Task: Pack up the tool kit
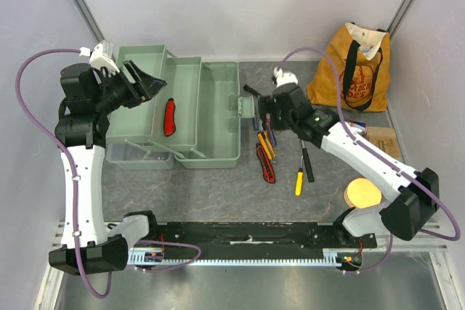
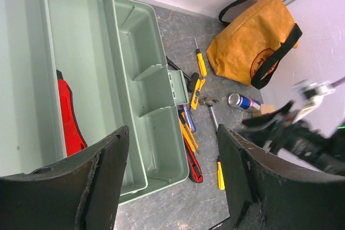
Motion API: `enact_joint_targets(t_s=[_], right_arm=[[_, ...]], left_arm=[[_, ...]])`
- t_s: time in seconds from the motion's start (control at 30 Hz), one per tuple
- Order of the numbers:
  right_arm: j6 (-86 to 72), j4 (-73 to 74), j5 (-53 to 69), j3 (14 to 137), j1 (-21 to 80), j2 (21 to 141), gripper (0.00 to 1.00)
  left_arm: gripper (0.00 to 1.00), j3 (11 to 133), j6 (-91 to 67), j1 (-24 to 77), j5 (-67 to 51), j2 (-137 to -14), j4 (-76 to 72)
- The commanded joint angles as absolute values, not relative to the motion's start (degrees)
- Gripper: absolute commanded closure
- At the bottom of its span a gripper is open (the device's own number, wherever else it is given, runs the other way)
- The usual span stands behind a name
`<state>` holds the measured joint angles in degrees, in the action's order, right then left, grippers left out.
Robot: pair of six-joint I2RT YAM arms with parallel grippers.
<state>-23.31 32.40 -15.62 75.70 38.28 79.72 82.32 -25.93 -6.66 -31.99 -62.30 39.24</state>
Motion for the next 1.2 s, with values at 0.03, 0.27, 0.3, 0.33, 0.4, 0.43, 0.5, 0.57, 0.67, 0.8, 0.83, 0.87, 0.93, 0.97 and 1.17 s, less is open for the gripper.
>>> enact_joint_targets(t_s=[0.03,0.27,0.3,0.33,0.4,0.43,0.5,0.57,0.67,0.8,0.83,0.87,0.93,0.97,1.17], right_arm=[[-19.9,35.3,-6.0,63.0,38.8,79.1,0.15],[-22.6,27.7,-0.9,51.3,40.1,79.3,0.13],[-22.6,27.1,-1.1,50.9,40.4,79.9,0.13],[-22.8,26.8,-1.8,50.5,41.0,81.1,0.13],[-23.5,26.5,-2.7,50.6,41.5,83.3,0.14],[-24.0,26.2,-2.9,51.0,41.7,84.2,0.14],[-25.3,25.3,-3.2,51.4,42.4,85.8,0.17],[-27.1,24.4,-4.0,51.8,42.6,87.5,0.19],[-29.9,22.8,-5.7,52.3,43.0,90.3,0.24],[-33.0,20.2,-5.8,53.5,43.2,93.0,0.27],[-33.7,20.3,-6.5,54.1,43.3,93.8,0.28],[-34.6,20.4,-8.1,54.9,43.5,94.6,0.31],[-37.1,23.0,-11.1,56.5,43.8,96.7,0.32],[-37.4,23.7,-12.0,57.2,44.1,97.8,0.35],[-36.1,28.3,-19.8,58.7,46.9,100.1,0.46]], left_arm=[[0.28,83.6,-25.0,-6.5,-33.7,-62.7,37.1],[0.28,83.6,-25.7,-6.2,-34.3,-61.5,37.2],[0.28,83.2,-25.9,-6.1,-34.5,-61.3,37.2],[0.28,83.0,-26.2,-6.1,-34.7,-60.9,37.2],[0.28,82.0,-27.0,-6.1,-35.2,-60.2,37.4],[0.28,81.5,-27.4,-5.9,-35.7,-59.9,37.4],[0.28,80.8,-28.5,-6.0,-36.9,-58.7,37.4],[0.28,79.9,-28.6,-5.6,-36.6,-57.7,37.0],[0.29,79.5,-26.5,-5.1,-33.1,-56.7,38.3],[0.29,79.6,-27.2,-4.9,-32.8,-55.7,38.7],[0.29,79.7,-27.5,-4.7,-33.1,-55.6,38.6],[0.29,79.7,-27.9,-4.7,-33.2,-55.6,38.5],[0.3,79.6,-28.5,-4.7,-33.0,-55.5,38.1],[0.32,79.6,-28.7,-4.7,-32.3,-55.1,38.1],[0.32,80.1,-26.3,-4.7,-26.2,-53.1,37.5]])
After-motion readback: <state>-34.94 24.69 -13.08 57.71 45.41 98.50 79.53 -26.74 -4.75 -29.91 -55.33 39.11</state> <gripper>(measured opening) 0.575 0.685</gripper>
